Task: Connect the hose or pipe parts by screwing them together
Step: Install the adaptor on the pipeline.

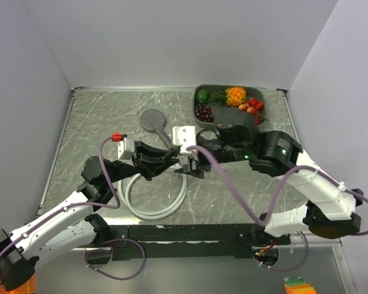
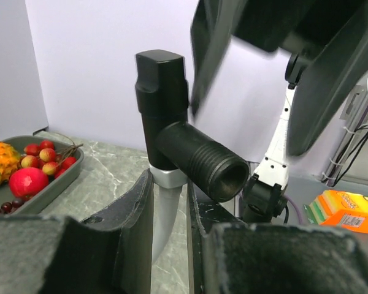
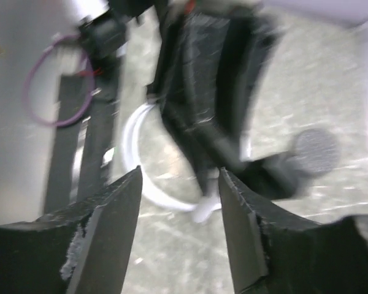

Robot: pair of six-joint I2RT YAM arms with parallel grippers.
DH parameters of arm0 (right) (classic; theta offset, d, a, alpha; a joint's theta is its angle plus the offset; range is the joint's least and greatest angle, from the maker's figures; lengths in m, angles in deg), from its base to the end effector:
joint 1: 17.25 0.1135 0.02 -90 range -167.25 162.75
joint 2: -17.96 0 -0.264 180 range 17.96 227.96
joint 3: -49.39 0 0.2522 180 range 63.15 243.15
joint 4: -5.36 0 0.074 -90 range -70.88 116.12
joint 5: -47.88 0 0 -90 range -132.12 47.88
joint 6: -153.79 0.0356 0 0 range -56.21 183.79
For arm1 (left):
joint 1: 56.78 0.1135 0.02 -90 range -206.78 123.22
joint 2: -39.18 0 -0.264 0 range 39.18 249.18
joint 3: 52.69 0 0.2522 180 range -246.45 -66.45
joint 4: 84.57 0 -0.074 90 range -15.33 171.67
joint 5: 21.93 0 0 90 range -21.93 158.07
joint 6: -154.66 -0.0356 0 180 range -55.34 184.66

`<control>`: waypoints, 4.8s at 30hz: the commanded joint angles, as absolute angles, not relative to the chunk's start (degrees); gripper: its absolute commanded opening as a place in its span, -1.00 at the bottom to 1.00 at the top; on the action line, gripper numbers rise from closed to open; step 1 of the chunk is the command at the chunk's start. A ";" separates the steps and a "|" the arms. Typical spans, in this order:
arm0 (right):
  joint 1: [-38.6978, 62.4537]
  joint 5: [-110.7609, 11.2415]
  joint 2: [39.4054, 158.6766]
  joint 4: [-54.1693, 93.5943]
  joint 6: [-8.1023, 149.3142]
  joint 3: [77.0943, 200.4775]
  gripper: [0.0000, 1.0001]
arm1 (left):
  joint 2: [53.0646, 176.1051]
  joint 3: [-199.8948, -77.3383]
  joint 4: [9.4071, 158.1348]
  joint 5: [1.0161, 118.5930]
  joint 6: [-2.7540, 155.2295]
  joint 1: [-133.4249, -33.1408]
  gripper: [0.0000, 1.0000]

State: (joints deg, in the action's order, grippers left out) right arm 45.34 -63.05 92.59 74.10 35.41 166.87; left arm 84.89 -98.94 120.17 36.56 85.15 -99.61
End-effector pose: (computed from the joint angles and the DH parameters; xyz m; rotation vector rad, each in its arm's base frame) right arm 0.0952 0.2113 0.4927 -1.6339 1.2728 0.7422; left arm 0.1210 -0.1375 0.3494 0.7482 1.0617 -1.2678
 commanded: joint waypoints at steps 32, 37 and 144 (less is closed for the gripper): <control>36.28 -77.00 91.00 66.58 31.62 170.12 0.63 | 83.39 -100.81 124.82 29.04 87.33 -100.03 -0.98; 36.19 -81.40 94.06 70.25 30.66 172.04 0.57 | 83.65 -101.08 124.82 28.78 86.98 -100.11 -0.99; 35.93 -53.19 113.06 82.66 40.24 190.42 0.99 | 84.44 -106.00 102.59 30.19 65.72 -100.29 -0.99</control>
